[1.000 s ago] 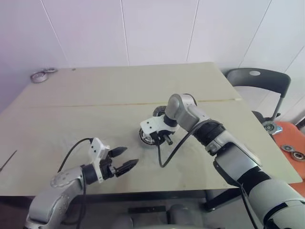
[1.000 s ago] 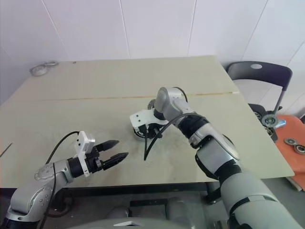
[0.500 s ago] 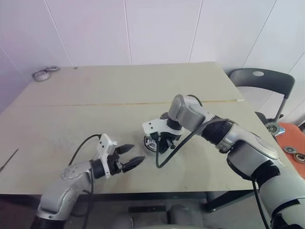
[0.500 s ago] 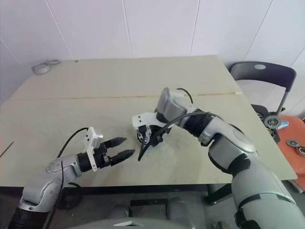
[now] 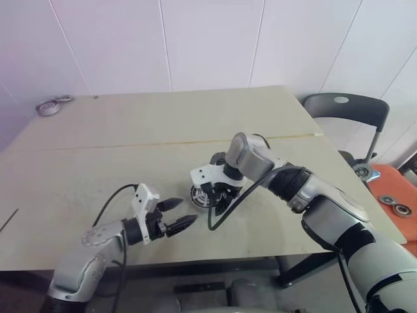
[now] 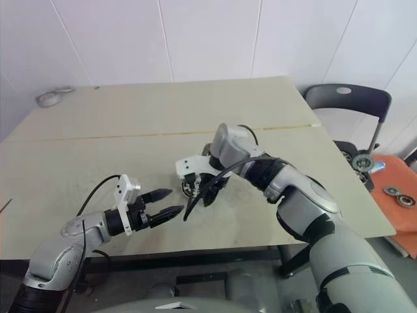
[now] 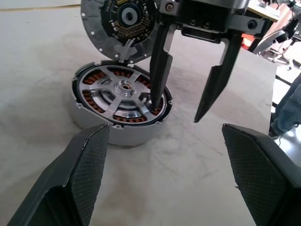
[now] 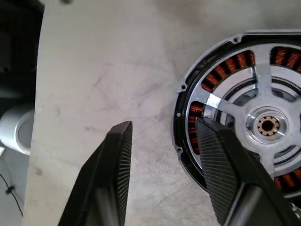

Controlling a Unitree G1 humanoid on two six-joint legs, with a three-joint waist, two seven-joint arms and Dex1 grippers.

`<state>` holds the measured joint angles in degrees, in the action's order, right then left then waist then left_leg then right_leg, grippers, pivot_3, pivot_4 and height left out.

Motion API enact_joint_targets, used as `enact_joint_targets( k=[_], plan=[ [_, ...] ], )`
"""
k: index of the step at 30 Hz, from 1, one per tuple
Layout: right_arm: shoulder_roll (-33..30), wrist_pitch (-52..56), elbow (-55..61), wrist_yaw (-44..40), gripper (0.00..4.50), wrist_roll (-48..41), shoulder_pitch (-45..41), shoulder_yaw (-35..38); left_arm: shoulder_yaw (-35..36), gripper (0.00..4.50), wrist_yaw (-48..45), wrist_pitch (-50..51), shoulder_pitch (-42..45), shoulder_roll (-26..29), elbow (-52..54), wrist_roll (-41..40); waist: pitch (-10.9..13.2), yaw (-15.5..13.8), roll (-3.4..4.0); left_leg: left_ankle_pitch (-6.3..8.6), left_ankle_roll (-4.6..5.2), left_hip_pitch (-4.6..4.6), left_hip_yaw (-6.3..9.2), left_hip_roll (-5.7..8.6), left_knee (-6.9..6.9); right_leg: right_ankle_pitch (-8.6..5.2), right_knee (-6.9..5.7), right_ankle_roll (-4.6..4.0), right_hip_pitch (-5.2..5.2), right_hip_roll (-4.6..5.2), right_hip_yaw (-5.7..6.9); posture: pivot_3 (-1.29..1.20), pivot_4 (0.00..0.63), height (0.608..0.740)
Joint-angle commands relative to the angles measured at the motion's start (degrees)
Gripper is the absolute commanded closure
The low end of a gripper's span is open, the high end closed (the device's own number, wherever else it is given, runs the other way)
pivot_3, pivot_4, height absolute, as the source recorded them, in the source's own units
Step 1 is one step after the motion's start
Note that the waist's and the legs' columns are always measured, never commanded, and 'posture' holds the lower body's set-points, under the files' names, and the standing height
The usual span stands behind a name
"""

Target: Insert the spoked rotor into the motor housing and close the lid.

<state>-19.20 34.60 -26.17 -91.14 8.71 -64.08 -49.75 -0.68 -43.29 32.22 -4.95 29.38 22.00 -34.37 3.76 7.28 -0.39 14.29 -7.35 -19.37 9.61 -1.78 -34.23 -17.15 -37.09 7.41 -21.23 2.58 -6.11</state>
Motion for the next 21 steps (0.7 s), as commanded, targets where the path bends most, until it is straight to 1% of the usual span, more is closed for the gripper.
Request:
enact_joint_targets(
  k=[1,4,7,12,16,18,19,21],
  plan=[
    [-0.18,-1.63,2.95,-0.18,2.27,0.08,-1.61,2.63,1.69,0.43,-0.24,-0.65,0.54,0.64,1.11,-0.38,0.01,-0.03,0.01,0.0,0.0,-0.03,0.0,0.0,0.0,0.0,0.0,0.0,-0.03,0.0,0.0,0.0,0.0,0.74],
    [-2.84,-10.01,6.78,1.41,2.27,0.72,-1.52,4.93,1.67,0.43,-0.46,-0.88,1.07,0.54,0.58,-0.32,0.02,-0.36,0.03,0.0,0.0,-0.17,0.01,0.0,0.05,0.01,0.06,0.05,-0.14,0.01,0.0,0.0,0.0,0.74],
    [-4.48,-17.03,8.89,3.5,2.27,0.95,-0.23,6.98,1.21,0.43,-0.82,-1.13,1.81,0.33,-0.33,0.01,0.02,-0.87,0.03,0.01,-0.01,-0.28,0.01,0.02,0.15,0.06,0.22,0.3,-0.18,0.07,0.02,0.0,0.0,0.74],
    [-6.8,-26.14,10.37,5.17,2.27,1.33,1.91,9.35,0.67,0.43,-1.49,-1.08,3.32,0.26,-1.52,0.15,0.03,-1.7,0.03,0.02,-0.01,-0.33,0.0,0.01,0.23,0.06,0.41,0.29,-0.18,0.07,0.03,0.0,0.0,0.74],
    [-11.45,-44.23,9.69,8.98,2.27,2.86,4.17,11.52,0.77,0.43,-2.65,-1.08,4.37,0.79,-2.79,0.26,0.04,-1.97,0.03,0.02,-0.01,-0.36,-0.01,0.02,0.2,0.01,0.55,0.2,-0.11,0.08,0.03,0.0,0.0,0.74],
    [-15.29,-53.3,10.12,8.97,2.27,3.58,5.42,11.83,0.8,0.43,-3.03,-1.16,4.6,0.9,-3.12,0.28,0.05,-1.93,0.02,0.02,-0.01,-0.38,-0.01,0.03,0.2,-0.03,0.67,0.12,-0.05,0.09,0.04,0.0,0.0,0.74],
    [-17.24,-57.03,10.72,8.68,2.27,3.86,6.14,11.97,0.72,0.43,-3.29,-1.19,4.69,0.96,-3.25,0.24,0.05,-1.98,0.02,0.02,-0.01,-0.4,-0.01,0.03,0.2,-0.02,0.72,0.13,-0.06,0.09,0.03,0.0,0.0,0.74],
    [-19.28,-60.96,11.41,8.11,2.27,3.88,7.04,12.15,0.58,0.43,-3.68,-1.2,4.76,1.01,-3.38,0.24,0.06,-1.92,0.03,0.02,0.0,-0.48,-0.02,0.03,0.22,-0.01,0.78,0.15,-0.08,0.09,0.04,0.0,0.0,0.74]
  ],
)
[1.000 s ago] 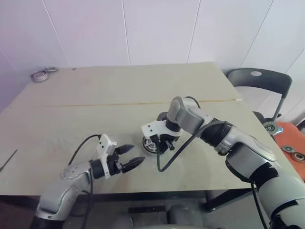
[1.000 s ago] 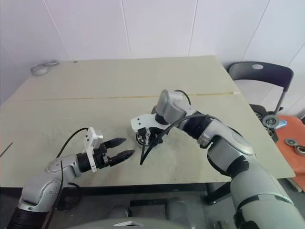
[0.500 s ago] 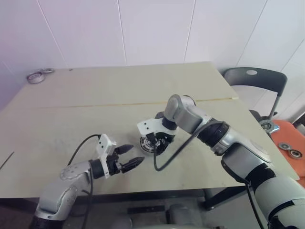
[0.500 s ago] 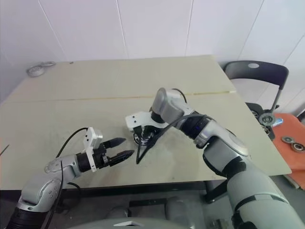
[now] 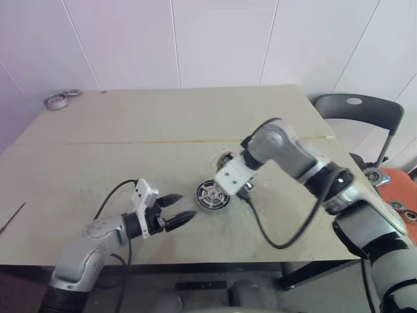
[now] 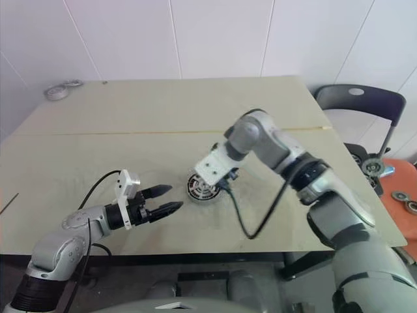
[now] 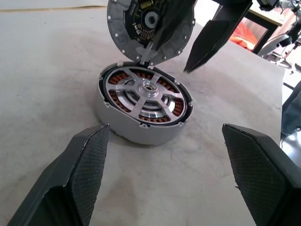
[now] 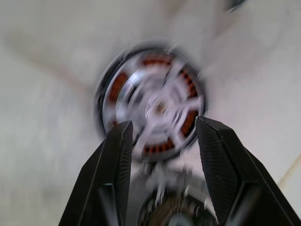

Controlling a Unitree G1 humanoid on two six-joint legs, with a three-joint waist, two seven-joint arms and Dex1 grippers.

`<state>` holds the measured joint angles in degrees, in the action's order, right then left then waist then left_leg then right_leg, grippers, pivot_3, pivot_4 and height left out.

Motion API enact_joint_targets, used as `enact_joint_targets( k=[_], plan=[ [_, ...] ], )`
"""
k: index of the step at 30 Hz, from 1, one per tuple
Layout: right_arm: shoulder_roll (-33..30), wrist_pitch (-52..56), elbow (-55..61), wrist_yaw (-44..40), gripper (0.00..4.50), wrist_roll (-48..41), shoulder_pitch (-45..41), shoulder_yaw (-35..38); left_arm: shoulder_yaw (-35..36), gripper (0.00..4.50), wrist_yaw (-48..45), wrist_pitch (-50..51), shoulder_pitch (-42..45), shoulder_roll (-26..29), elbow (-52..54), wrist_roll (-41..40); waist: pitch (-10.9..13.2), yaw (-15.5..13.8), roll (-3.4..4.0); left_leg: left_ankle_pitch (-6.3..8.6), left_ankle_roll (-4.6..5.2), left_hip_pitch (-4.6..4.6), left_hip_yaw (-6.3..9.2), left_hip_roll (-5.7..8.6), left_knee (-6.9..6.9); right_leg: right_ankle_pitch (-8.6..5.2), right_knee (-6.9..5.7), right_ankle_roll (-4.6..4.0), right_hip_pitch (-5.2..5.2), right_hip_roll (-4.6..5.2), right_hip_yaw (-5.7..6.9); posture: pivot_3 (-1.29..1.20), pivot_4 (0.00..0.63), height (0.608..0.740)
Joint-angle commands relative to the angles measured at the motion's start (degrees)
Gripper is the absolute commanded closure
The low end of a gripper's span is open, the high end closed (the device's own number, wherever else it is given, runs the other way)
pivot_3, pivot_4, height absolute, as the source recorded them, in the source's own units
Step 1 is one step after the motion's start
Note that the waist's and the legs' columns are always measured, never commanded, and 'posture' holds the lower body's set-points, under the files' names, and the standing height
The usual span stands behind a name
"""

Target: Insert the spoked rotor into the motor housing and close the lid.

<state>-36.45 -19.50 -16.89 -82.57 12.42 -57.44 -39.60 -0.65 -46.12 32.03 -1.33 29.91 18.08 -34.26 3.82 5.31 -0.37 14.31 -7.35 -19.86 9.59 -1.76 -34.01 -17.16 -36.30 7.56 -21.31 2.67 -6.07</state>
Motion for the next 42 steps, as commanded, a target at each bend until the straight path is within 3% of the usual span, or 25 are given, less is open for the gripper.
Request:
enact_joint_targets(
  k=[1,7,22,37,40,42],
  plan=[
    [-2.99,-8.67,2.83,-0.74,2.27,0.04,1.14,1.97,0.41,0.43,-0.95,-1.01,1.25,0.43,0.41,0.2,0.01,0.16,0.01,0.01,0.02,-0.03,0.0,0.0,0.0,0.04,0.01,0.06,-0.03,0.0,0.0,0.0,0.0,0.74],
    [-3.38,-16.95,2.08,3.42,2.27,3.77,3.4,2.06,-0.37,0.43,-1.23,-0.98,2.27,-0.04,-0.45,0.46,0.02,0.2,0.02,0.03,0.06,-0.02,0.0,-0.01,-0.02,0.2,-0.01,-0.15,-0.03,-0.01,-0.01,0.0,0.0,0.74],
    [2.14,-15.61,-3.16,9.25,2.27,11.13,4.66,0.74,-0.15,0.43,-0.84,-0.41,2.23,0.08,0.33,0.21,0.01,0.06,0.02,0.02,0.06,0.01,0.01,0.0,-0.07,0.19,-0.02,-0.26,0.03,0.0,-0.01,0.0,0.0,0.74],
    [0.63,-17.39,-2.85,6.56,2.27,10.69,5.64,1.03,-0.19,0.43,-0.25,-0.62,2.1,-0.38,0.29,0.13,0.01,0.06,0.02,0.02,0.06,0.16,0.01,-0.01,-0.07,0.19,-0.03,-0.26,0.2,0.0,-0.01,0.0,0.0,0.74],
    [0.67,-18.49,-2.47,5.73,2.88,9.2,6.12,0.84,-0.28,0.43,-0.16,-0.57,2.21,-0.46,0.27,0.16,0.01,0.06,0.02,0.02,0.06,0.21,0.01,0.0,-0.06,0.18,-0.02,-0.26,0.25,0.0,-0.01,0.0,0.0,0.74],
    [1.03,-18.5,-2.26,5.99,3.55,9.22,6.17,0.84,-0.27,0.43,-0.08,-0.55,2.23,-0.55,0.27,0.18,0.01,0.04,0.01,0.02,0.06,0.26,0.01,0.0,-0.06,0.18,-0.03,-0.27,0.3,0.0,-0.01,0.0,0.0,0.74]
  ],
)
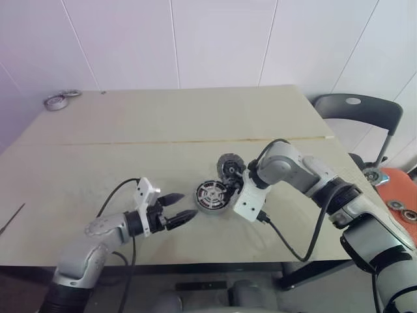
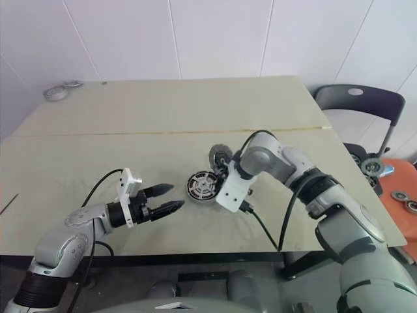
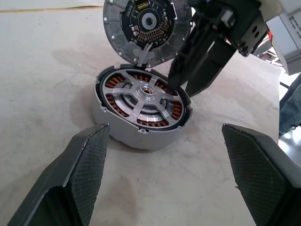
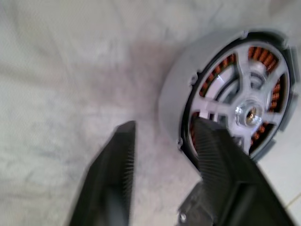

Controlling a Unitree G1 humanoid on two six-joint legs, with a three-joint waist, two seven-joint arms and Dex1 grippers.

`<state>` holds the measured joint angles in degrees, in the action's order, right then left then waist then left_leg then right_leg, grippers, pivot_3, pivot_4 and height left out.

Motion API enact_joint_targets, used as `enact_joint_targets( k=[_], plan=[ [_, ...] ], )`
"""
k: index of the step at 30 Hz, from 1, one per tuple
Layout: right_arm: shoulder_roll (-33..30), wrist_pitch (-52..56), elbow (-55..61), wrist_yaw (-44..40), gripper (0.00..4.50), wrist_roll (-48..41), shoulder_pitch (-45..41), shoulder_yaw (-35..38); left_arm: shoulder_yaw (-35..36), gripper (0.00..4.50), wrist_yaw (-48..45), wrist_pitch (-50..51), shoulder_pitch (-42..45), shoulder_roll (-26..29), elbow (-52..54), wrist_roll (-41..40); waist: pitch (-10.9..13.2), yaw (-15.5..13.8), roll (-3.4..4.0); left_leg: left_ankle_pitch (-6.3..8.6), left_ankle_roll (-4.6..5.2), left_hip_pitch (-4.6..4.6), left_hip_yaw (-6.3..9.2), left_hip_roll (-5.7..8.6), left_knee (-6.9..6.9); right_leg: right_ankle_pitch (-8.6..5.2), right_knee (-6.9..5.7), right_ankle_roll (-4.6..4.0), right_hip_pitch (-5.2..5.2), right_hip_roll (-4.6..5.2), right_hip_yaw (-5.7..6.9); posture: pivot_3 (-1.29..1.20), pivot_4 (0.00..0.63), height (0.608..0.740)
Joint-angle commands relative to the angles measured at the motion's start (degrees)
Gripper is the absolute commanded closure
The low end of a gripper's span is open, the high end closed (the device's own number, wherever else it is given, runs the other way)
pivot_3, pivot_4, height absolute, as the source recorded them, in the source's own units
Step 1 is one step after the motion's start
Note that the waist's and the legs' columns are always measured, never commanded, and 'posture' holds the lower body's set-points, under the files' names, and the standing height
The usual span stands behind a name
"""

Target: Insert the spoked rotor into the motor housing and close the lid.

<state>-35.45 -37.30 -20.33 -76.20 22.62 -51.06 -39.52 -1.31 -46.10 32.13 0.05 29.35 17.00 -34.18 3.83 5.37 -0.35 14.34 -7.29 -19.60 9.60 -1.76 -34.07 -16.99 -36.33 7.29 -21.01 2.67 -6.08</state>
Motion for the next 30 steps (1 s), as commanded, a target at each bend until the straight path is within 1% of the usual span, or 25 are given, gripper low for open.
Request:
enact_joint_targets(
  k=[1,2,3,8,12,14,18,19,21,22,23,25,27,30],
  plan=[
    [0.29,-0.62,1.17,-0.15,3.89,-0.92,-0.22,0.74,0.39,0.43,-0.04,-0.6,0.89,-0.06,1.37,0.09,0.0,-0.05,0.0,0.0,0.0,0.03,0.0,0.0,0.0,-0.02,0.0,-0.03,0.04,0.0,0.0,0.0,0.0,0.74],
    [0.65,-0.73,1.18,0.19,4.24,-0.89,-0.2,0.72,0.41,0.43,0.02,-0.61,0.85,-0.11,1.38,0.1,-0.01,-0.08,-0.03,0.0,0.0,0.05,0.0,0.0,0.0,-0.03,0.01,-0.04,0.06,0.0,0.0,0.0,0.0,0.74],
    [1.0,-0.93,1.04,0.38,4.4,-0.85,-0.25,0.65,0.4,0.43,0.12,-0.61,0.85,-0.2,1.36,0.13,0.0,-0.01,-0.03,0.0,0.0,0.06,0.0,0.0,0.0,-0.03,0.01,-0.04,0.08,0.0,0.0,0.0,0.0,0.74],
    [2.47,-0.7,0.15,0.62,4.4,0.05,-1.15,0.52,0.43,0.43,0.52,-0.77,0.7,-0.63,1.44,0.22,0.0,0.16,-0.03,0.0,0.0,0.12,0.0,-0.01,0.01,-0.03,-0.01,-0.05,0.1,-0.01,0.0,0.0,0.0,0.74],
    [4.45,6.25,0.44,-1.57,4.4,0.2,-2.24,1.14,0.32,0.43,0.81,-0.96,0.56,-0.97,1.46,0.36,-0.01,0.35,-0.04,0.0,0.0,0.17,0.0,-0.01,0.0,-0.02,-0.04,-0.04,0.12,-0.02,-0.01,0.0,0.0,0.74],
    [5.01,12.18,1.83,-4.07,4.4,0.53,-2.44,1.35,0.24,0.43,0.95,-1.04,0.62,-1.16,1.36,0.44,-0.01,0.34,-0.04,0.0,0.0,0.21,0.0,-0.01,-0.01,-0.02,-0.11,-0.06,0.12,-0.03,-0.01,0.0,0.0,0.74],
    [5.18,27.39,6.42,-11.07,4.4,2.19,-2.39,1.13,0.1,0.43,1.03,-1.25,0.68,-1.45,1.11,0.59,-0.01,0.01,-0.03,-0.01,0.0,0.21,0.02,-0.01,-0.1,-0.02,-0.24,-0.07,0.12,-0.04,-0.01,0.0,0.0,0.74],
    [4.95,31.24,7.91,-13.49,4.4,0.77,-2.74,0.66,-0.02,0.43,1.04,-1.32,0.81,-1.64,0.97,0.62,0.0,-0.23,-0.03,-0.01,0.0,0.2,0.01,0.0,-0.11,-0.02,-0.24,-0.06,0.11,-0.03,-0.01,0.0,0.0,0.74],
    [3.45,40.47,10.92,-15.99,4.4,-4.9,-4.68,-2.61,-0.37,0.43,1.05,-1.56,1.04,-2.06,0.61,0.87,0.0,-1.02,-0.02,-0.01,0.0,0.17,0.01,0.01,-0.12,-0.02,-0.22,-0.05,0.11,-0.02,-0.01,0.0,0.0,0.74],
    [2.83,43.86,11.89,-16.3,4.4,-6.95,-5.56,-4.02,-0.52,0.43,1.06,-1.62,1.14,-2.25,0.51,1.0,0.01,-1.36,0.0,-0.01,0.0,0.15,0.01,0.01,-0.11,-0.02,-0.2,-0.06,0.07,-0.02,-0.01,0.0,0.0,0.74],
    [2.66,50.16,12.58,-16.3,4.4,-10.66,-7.4,-6.27,-0.69,0.43,1.02,-1.74,1.24,-2.52,0.34,1.15,0.01,-1.49,-0.01,-0.01,0.0,0.11,0.01,0.01,-0.1,-0.02,-0.2,-0.06,0.03,-0.01,-0.01,0.0,0.0,0.74],
    [2.68,58.7,12.83,-16.3,4.4,-15.63,-10.41,-9.68,-0.97,0.43,0.97,-1.86,1.49,-3.04,0.09,1.47,0.02,-1.39,0.01,-0.01,0.0,0.06,0.01,0.0,-0.06,-0.01,-0.18,-0.06,-0.04,-0.01,0.0,0.0,0.0,0.74],
    [2.49,63.17,12.69,-16.3,4.4,-18.61,-12.63,-12.26,-1.22,0.43,0.96,-1.95,1.71,-3.51,-0.14,1.8,0.02,-1.37,0.02,-0.01,0.0,0.03,0.02,0.0,-0.01,-0.01,-0.18,-0.05,-0.11,-0.02,0.0,0.0,0.0,0.74],
    [5.12,72.99,12.09,-16.3,4.4,-21.64,-15.39,-14.25,-1.23,0.43,0.77,-2.33,1.53,-3.72,-0.4,1.99,0.03,-1.3,0.02,0.0,0.0,-0.03,0.01,0.0,0.01,-0.01,-0.16,-0.03,-0.17,-0.02,0.0,0.0,0.0,0.74]
  ],
)
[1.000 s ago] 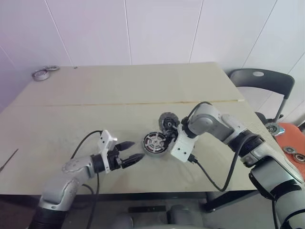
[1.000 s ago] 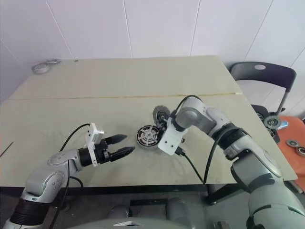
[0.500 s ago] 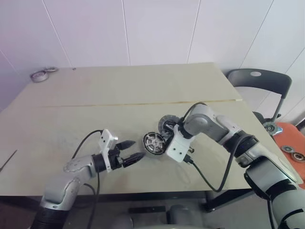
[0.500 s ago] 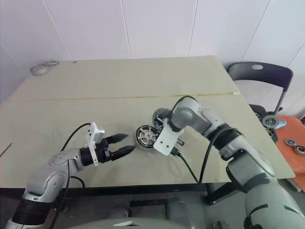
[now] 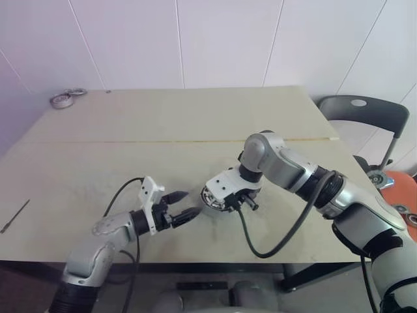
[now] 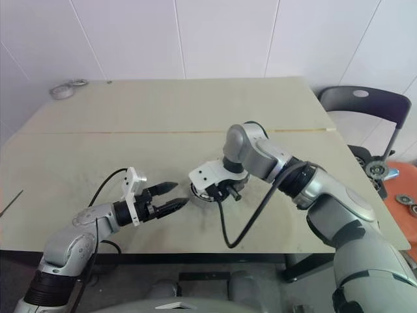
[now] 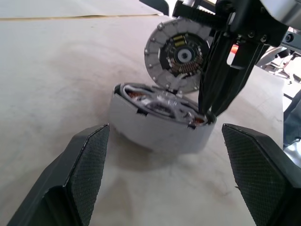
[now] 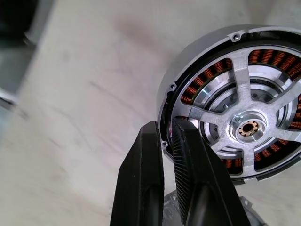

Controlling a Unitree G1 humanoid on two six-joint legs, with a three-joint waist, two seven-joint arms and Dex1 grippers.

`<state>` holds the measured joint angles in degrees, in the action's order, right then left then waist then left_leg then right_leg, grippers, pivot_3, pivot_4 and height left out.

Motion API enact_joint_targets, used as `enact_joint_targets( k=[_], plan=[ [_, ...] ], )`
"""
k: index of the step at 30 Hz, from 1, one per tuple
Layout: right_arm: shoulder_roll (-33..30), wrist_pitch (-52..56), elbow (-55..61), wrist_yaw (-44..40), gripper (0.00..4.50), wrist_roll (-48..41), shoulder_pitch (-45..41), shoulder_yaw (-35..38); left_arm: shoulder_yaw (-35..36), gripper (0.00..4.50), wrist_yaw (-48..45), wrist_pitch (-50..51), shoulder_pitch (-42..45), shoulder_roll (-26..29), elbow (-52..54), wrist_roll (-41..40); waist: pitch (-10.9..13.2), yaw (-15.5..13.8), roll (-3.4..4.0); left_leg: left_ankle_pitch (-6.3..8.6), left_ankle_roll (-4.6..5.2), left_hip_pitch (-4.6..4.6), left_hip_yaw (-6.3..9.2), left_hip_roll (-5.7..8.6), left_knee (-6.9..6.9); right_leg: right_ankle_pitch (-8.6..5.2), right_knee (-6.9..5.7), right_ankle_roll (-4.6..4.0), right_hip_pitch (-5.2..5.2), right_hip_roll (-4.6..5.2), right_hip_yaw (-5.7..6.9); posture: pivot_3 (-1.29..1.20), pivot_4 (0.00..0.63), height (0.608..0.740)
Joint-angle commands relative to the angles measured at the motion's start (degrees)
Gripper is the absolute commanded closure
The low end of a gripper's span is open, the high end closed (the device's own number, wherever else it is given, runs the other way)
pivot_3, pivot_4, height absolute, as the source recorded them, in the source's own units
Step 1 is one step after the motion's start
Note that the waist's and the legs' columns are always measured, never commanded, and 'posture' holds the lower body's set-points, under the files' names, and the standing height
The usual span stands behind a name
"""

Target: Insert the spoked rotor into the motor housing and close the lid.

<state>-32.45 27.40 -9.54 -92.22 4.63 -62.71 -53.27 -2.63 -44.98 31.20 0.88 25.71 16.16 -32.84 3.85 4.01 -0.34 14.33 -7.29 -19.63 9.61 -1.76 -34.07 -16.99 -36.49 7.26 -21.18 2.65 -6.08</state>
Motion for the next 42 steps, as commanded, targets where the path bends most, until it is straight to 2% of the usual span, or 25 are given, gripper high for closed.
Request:
enact_joint_targets(
  k=[1,3,9,19,37,42],
  plan=[
    [3.44,10.64,0.58,-0.28,4.4,-3.37,-4.05,-0.63,0.06,0.43,-0.34,-1.52,0.68,-0.12,0.37,0.67,0.0,0.08,0.0,0.0,0.0,-0.03,0.0,0.0,0.0,0.04,-0.01,0.06,-0.05,-0.01,0.0,0.0,0.0,0.74],
    [6.45,15.06,-1.11,0.15,4.4,-1.68,-3.98,-0.28,0.04,0.43,-0.33,-1.65,0.6,-0.17,0.34,0.71,0.0,0.11,0.0,0.0,0.0,-0.05,0.0,-0.01,0.01,0.06,-0.02,0.11,-0.1,-0.02,0.0,0.0,0.0,0.74],
    [10.57,16.31,-0.25,3.62,4.4,0.9,-2.3,-0.19,0.47,0.43,0.2,-1.67,-0.53,-0.25,1.29,0.73,-0.01,0.12,-0.01,0.0,0.0,-0.15,0.0,-0.01,-0.03,0.07,-0.02,0.15,-0.17,-0.02,0.01,0.0,0.0,0.74],
    [11.97,13.1,-1.84,4.12,4.4,2.55,-1.1,0.07,1.57,0.43,0.91,-1.42,-2.26,0.2,2.89,0.27,-0.02,0.35,-0.03,0.0,0.0,0.01,0.0,-0.01,-0.08,-0.09,-0.3,0.33,-0.16,-0.06,0.01,0.0,0.0,0.74],
    [11.44,7.11,-0.83,3.1,4.4,2.75,-1.21,2.6,1.33,0.43,0.28,-0.83,0.26,0.4,1.36,0.05,-0.01,0.14,-0.03,0.0,-0.01,-0.1,0.0,-0.01,-0.07,-0.08,-0.3,0.37,-0.25,-0.04,0.01,0.0,0.0,0.74],
    [11.64,7.16,-1.1,3.39,2.82,3.24,-0.98,2.54,1.33,0.43,0.26,-0.64,0.12,0.39,1.58,0.06,-0.02,0.1,-0.03,0.0,-0.01,-0.1,0.0,-0.01,-0.07,-0.09,-0.3,0.35,-0.25,-0.04,0.01,0.0,0.0,0.74]
  ],
)
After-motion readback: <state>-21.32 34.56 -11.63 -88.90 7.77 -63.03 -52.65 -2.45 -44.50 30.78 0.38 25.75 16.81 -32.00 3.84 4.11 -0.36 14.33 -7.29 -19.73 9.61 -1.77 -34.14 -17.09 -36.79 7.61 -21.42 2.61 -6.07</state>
